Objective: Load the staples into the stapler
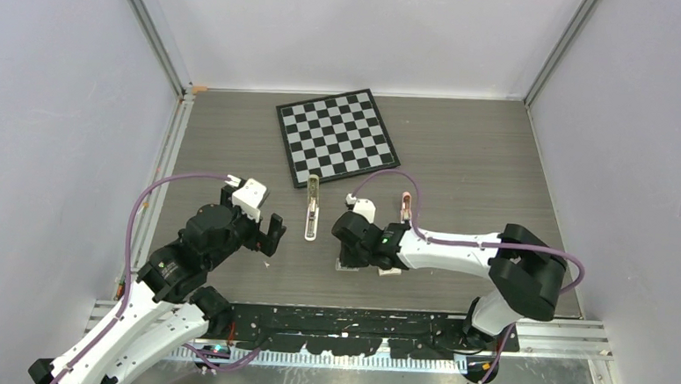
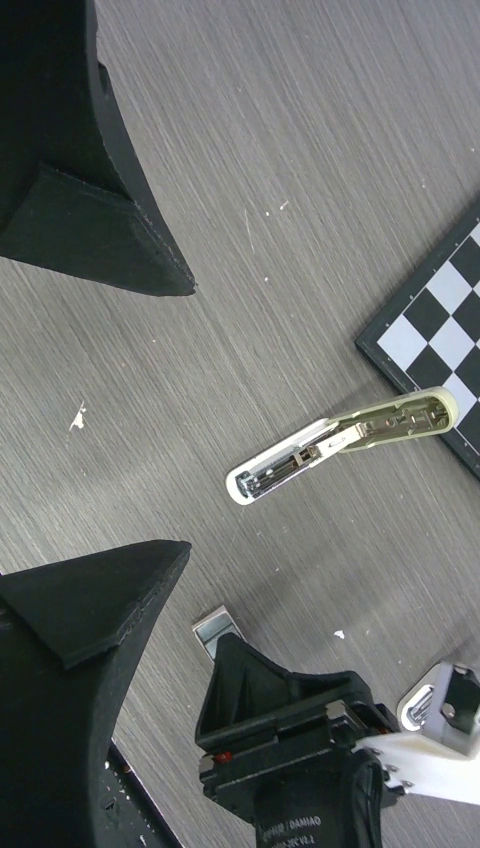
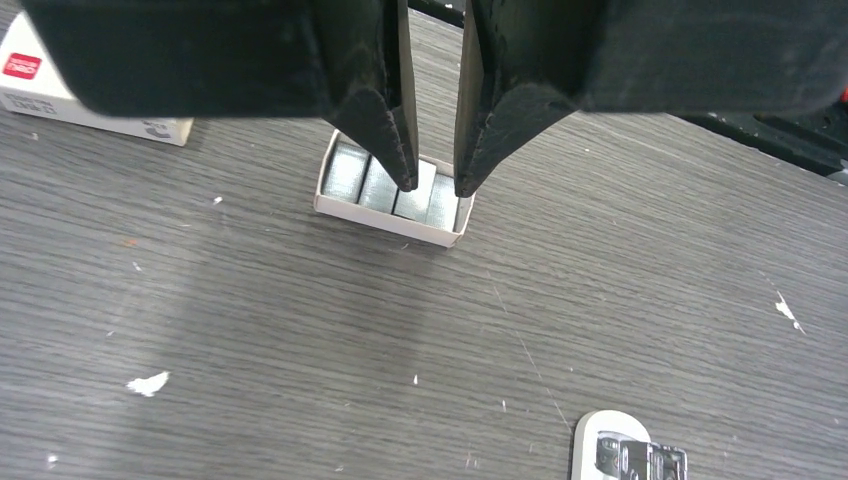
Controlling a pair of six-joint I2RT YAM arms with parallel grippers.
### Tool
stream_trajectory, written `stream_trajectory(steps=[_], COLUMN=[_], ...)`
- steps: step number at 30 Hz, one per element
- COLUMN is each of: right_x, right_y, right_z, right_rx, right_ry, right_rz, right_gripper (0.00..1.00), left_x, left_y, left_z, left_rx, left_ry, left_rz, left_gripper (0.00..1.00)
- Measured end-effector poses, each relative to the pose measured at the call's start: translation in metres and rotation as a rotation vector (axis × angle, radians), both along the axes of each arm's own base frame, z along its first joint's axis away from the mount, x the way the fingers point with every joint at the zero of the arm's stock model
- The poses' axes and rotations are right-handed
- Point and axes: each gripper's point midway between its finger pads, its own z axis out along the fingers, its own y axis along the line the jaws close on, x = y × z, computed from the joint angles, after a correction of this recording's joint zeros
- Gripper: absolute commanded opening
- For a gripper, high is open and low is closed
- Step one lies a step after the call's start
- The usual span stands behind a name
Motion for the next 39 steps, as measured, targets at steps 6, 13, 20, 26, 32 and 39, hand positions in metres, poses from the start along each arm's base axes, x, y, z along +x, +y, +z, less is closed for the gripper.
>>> stream_trajectory(steps=[6,13,20,26,32,39], right_x=[-0.005,-0.004,-0.003,-0.003,-0.003,-0.004], right_y=[0.005,0.002,-0.009,-0.012,-0.012,-0.015], right_z=[-0.009,-0.008,-0.012,-0.012,-0.012,-0.014], right_rx=[-0.041,-0.081,-0.128,-0.135,-0.135,-0.148], right_ry=[0.011,-0.005,-0.007,-0.006,-0.005,-0.003], right_rz=[0.018,0.008,-0.021,-0.031,-0.033,-0.035], right_gripper=[0.28,0.26,0.25,0.24,0.22,0.22], left_x=[0.000,-0.001,-0.002,-0.002,-0.002,-0.003], left_y=[0.000,-0.001,-0.003,-0.003,-0.003,-0.004], left_z=[0.000,0.000,-0.001,0.000,-0.001,-0.001], left_rx=[0.000,0.001,0.004,0.003,0.003,0.003], left_ry=[0.000,-0.001,-0.006,-0.009,-0.009,-0.008], left_rz=[-0.001,-0.010,-0.028,-0.032,-0.033,-0.036], left_gripper=[0.92,0.92,0.92,0.92,0.92,0.92])
